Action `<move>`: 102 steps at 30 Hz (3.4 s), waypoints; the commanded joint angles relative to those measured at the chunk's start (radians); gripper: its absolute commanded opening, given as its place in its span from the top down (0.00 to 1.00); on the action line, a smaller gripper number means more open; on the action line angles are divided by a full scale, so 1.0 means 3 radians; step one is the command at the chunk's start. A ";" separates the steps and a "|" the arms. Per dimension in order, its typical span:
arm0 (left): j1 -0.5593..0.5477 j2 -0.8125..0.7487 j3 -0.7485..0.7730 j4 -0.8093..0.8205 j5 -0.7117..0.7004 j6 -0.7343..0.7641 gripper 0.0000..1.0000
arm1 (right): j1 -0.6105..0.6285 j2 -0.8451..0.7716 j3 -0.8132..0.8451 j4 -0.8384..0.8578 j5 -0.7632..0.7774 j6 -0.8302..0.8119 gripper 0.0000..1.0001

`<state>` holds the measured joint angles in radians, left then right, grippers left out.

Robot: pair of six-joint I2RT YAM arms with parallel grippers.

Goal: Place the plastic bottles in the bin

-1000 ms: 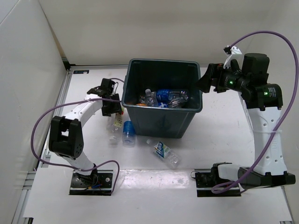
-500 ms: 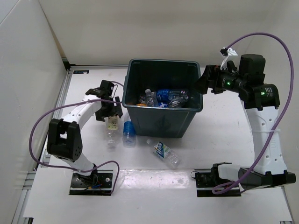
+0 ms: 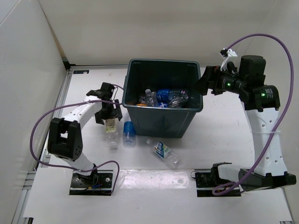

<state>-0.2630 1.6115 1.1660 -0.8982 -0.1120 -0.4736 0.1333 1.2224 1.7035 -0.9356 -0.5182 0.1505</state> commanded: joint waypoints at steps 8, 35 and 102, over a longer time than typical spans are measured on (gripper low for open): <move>0.0013 0.0023 -0.0026 -0.0023 0.0108 -0.0119 0.26 | 0.0021 -0.0081 -0.0028 0.0091 -0.0052 0.0020 0.10; -0.0129 -0.1411 0.1747 0.2559 0.0525 -0.0094 0.51 | 0.0016 -0.0092 -0.0171 0.0183 -0.0118 0.0066 0.10; -0.0227 0.0584 -0.0333 0.1347 0.1759 -0.0318 0.01 | -0.0081 -0.0250 -0.0386 0.0143 -0.0113 -0.0282 0.10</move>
<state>-0.2939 1.7538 1.0279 -0.4969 0.3943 -0.5709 0.1078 1.1584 1.5726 -0.8719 -0.5449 0.0872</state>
